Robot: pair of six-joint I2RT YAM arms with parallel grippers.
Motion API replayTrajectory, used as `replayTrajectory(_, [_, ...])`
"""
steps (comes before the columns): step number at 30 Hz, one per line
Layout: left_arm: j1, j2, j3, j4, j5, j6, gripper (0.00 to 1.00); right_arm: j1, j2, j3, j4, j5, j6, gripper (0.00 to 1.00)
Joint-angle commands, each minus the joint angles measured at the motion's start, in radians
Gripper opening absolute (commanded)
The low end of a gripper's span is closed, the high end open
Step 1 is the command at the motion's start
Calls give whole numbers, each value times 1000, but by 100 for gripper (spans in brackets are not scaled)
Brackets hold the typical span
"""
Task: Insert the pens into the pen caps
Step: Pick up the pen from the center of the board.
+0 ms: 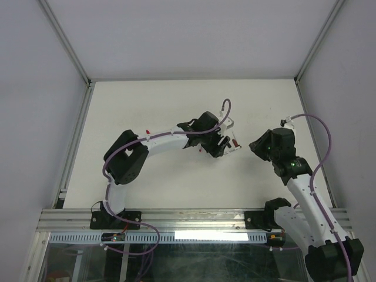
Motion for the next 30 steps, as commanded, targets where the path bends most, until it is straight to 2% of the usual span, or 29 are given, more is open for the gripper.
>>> replayTrajectory(1, [-27, 43, 89, 50, 5, 55, 65, -60, -53, -16, 17, -157, 6, 29])
replayTrajectory(13, [-58, 142, 145, 51, -86, 117, 65, -65, -129, -40, -13, -170, 1, 29])
replayTrajectory(20, [-83, 168, 148, 50, -135, 147, 60, -65, -141, -38, -18, -165, -3, 29])
replayTrajectory(25, [-100, 183, 146, 45, -150, 161, 50, -65, -154, -41, -26, -157, -8, 29])
replayTrajectory(30, [-117, 182, 125, 38, -143, 169, 28, -65, -166, -48, -25, -144, -10, 29])
